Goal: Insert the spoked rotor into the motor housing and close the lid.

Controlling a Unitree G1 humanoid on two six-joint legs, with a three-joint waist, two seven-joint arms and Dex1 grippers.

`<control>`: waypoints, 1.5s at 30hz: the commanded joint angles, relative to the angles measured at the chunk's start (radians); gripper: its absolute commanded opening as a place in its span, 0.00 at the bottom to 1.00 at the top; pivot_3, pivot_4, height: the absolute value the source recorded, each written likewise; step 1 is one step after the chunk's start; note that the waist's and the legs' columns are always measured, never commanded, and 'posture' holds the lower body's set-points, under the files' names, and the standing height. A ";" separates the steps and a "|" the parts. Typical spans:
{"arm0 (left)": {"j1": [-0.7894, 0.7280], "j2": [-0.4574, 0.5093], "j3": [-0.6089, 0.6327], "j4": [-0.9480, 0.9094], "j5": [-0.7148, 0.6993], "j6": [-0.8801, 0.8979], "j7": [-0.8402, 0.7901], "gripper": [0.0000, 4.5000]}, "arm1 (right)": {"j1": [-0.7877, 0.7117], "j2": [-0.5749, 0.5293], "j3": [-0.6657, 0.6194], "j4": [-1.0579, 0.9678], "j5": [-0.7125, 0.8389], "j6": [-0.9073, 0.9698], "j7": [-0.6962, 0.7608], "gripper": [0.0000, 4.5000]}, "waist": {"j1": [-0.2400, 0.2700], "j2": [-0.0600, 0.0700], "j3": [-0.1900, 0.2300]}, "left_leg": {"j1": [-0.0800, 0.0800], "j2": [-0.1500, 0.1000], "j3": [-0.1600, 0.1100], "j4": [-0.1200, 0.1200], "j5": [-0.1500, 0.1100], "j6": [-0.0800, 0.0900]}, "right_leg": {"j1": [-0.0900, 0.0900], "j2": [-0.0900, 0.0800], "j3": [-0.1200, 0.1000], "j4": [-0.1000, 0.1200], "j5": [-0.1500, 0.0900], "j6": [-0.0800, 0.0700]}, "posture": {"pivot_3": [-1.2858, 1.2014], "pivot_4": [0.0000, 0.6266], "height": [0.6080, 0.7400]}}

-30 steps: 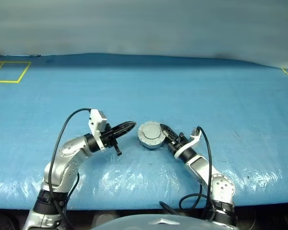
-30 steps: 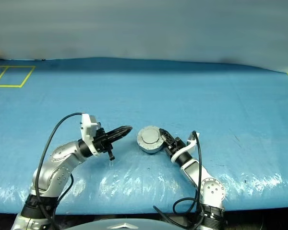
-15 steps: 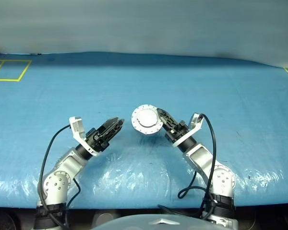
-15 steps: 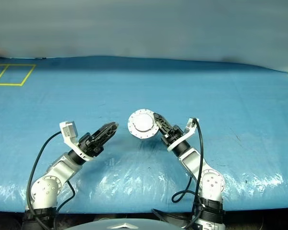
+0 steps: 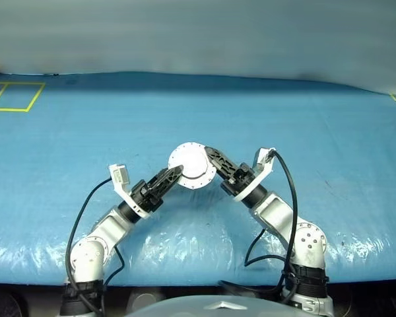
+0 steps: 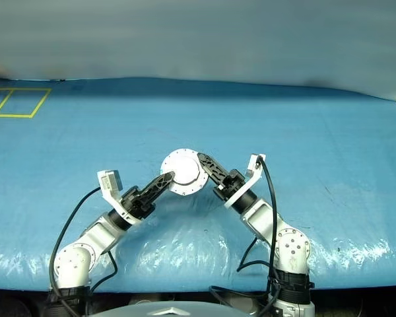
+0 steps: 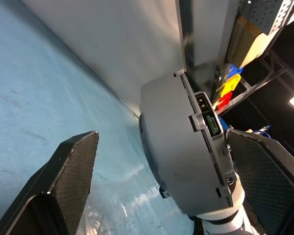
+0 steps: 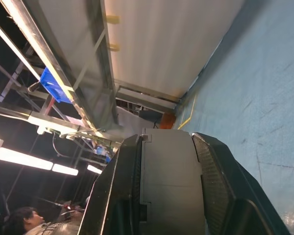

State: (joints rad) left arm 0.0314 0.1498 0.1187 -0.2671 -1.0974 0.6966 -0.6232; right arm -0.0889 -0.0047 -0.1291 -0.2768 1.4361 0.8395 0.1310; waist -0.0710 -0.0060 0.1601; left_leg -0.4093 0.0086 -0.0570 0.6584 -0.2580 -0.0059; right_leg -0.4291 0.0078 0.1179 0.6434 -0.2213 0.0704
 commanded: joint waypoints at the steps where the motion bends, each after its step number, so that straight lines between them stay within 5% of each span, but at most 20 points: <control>1: -0.016 -0.013 -0.027 0.011 -0.011 0.014 -0.021 0.99 | -0.018 -0.002 0.010 -0.049 0.046 -0.006 0.013 0.28 | 0.000 0.000 0.000 | 0.000 0.000 0.000 0.000 0.000 0.000 | 0.000 0.000 0.000 0.000 0.000 0.000 | 0.52 0.24 1.00; 12: -0.090 -0.089 -0.025 0.099 -0.014 0.020 0.052 0.99 | -0.025 -0.014 0.022 -0.042 0.039 -0.016 -0.008 0.28 | 0.002 0.000 0.000 | -0.001 0.000 0.000 0.004 0.000 0.000 | 0.000 0.000 0.001 0.001 0.002 0.002 | 0.52 0.24 1.00; 19: -0.084 -0.090 -0.028 0.098 -0.004 0.043 0.103 0.61 | -0.023 -0.005 0.028 -0.024 0.025 -0.021 -0.025 0.28 | 0.003 0.000 0.000 | -0.001 0.000 0.000 0.004 0.000 0.000 | 0.000 0.000 0.001 0.001 0.002 0.002 | 0.52 0.24 1.00; 36: -0.062 -0.028 -0.048 0.069 -0.187 0.238 0.147 0.61 | -0.046 0.012 0.043 0.004 -0.016 -0.035 -0.043 0.28 | 0.003 0.000 0.000 | -0.001 0.000 -0.001 0.005 0.000 0.000 | 0.000 0.001 0.000 0.001 0.003 0.001 | 0.52 0.24 1.00; 45: -0.061 0.022 -0.071 0.101 -0.141 0.246 0.126 0.61 | -0.058 0.016 0.045 0.011 -0.030 -0.033 -0.045 0.28 | 0.003 0.000 0.000 | -0.001 0.000 -0.001 0.005 0.000 0.000 | 0.001 0.000 0.000 0.001 0.005 -0.002 | 0.52 0.24 1.00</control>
State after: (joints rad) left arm -0.0333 0.1609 0.1253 -0.1526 -1.2708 0.8836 -0.4779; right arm -0.0957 -0.0070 -0.0771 -0.2350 1.3972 0.8381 0.0844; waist -0.0678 -0.0060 0.1599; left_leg -0.4105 0.0083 -0.0577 0.6632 -0.2579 -0.0060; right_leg -0.4286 0.0084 0.1181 0.6448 -0.2166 0.0687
